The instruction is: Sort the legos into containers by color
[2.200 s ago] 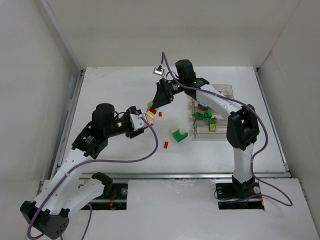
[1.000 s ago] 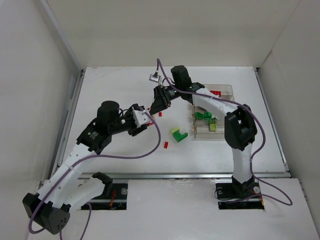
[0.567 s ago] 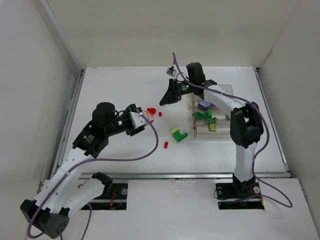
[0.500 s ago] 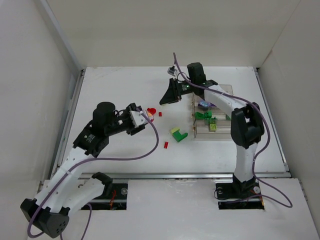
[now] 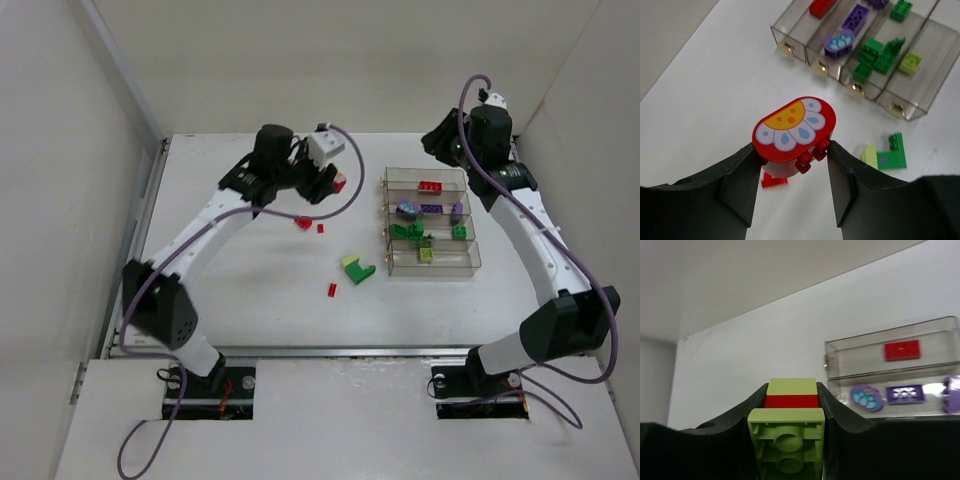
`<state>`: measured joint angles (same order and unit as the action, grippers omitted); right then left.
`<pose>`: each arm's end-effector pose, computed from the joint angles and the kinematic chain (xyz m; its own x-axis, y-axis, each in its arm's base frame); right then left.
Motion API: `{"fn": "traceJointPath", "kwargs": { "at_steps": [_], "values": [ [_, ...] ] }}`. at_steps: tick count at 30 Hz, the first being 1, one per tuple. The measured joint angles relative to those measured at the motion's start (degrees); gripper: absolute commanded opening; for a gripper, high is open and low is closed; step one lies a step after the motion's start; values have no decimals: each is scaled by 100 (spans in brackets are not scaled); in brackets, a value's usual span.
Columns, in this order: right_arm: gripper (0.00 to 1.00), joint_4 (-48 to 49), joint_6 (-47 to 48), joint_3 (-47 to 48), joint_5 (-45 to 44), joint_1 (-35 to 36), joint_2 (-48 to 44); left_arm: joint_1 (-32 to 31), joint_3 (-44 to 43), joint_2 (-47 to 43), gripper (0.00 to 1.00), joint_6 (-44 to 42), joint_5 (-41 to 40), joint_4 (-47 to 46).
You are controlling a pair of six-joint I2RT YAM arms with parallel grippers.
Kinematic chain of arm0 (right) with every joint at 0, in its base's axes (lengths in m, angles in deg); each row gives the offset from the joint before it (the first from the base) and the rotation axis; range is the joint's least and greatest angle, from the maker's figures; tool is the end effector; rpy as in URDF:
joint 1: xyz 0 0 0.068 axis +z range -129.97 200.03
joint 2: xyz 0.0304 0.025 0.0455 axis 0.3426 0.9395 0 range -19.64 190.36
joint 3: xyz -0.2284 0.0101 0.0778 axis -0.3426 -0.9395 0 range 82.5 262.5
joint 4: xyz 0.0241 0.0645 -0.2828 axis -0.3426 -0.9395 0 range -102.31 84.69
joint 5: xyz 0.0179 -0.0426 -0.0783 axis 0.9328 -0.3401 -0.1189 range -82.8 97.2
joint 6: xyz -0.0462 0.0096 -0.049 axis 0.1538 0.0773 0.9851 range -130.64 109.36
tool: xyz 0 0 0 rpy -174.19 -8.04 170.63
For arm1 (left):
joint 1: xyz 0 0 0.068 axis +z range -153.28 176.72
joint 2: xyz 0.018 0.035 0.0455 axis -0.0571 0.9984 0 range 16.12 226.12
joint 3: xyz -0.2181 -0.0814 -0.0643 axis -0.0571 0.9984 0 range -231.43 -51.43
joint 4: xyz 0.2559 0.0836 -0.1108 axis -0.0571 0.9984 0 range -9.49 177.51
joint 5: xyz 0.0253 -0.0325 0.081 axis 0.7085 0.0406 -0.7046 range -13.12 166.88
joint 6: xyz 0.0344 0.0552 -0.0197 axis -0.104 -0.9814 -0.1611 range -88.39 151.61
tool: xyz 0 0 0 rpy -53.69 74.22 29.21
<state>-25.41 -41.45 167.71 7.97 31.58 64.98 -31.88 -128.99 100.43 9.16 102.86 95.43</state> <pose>0.3871 0.0800 0.3638 -0.3899 0.4430 -0.8073 -0.0150 0.8735 0.4866 0.3335 -0.2091 0.3255 0.0014 0.3905 -0.9206 0.8519 0.4816 0.2056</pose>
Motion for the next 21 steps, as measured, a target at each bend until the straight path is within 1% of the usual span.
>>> {"fn": "traceJointPath", "kwargs": {
  "at_steps": [3,7,9,11,15,21],
  "values": [
    [0,-96,22,-85,-876,-66,-127,-105,-1484,1381,0,164,76,42],
    [0,-354,83,-195,-1558,-319,37,-302,-3851,3359,0,308,94,87],
    [0,-479,107,-258,-1768,-435,136,-411,-4559,4096,0,348,26,-57],
    [0,-623,122,-297,-1937,-525,201,-520,-4710,4529,0,367,-81,-245],
    [0,-734,149,-365,-2105,-603,210,-671,-4647,5084,0,487,-249,-728],
    [0,-807,278,-365,-2114,-636,221,-798,-4566,5530,0,730,-496,-1779]
  ]
}}
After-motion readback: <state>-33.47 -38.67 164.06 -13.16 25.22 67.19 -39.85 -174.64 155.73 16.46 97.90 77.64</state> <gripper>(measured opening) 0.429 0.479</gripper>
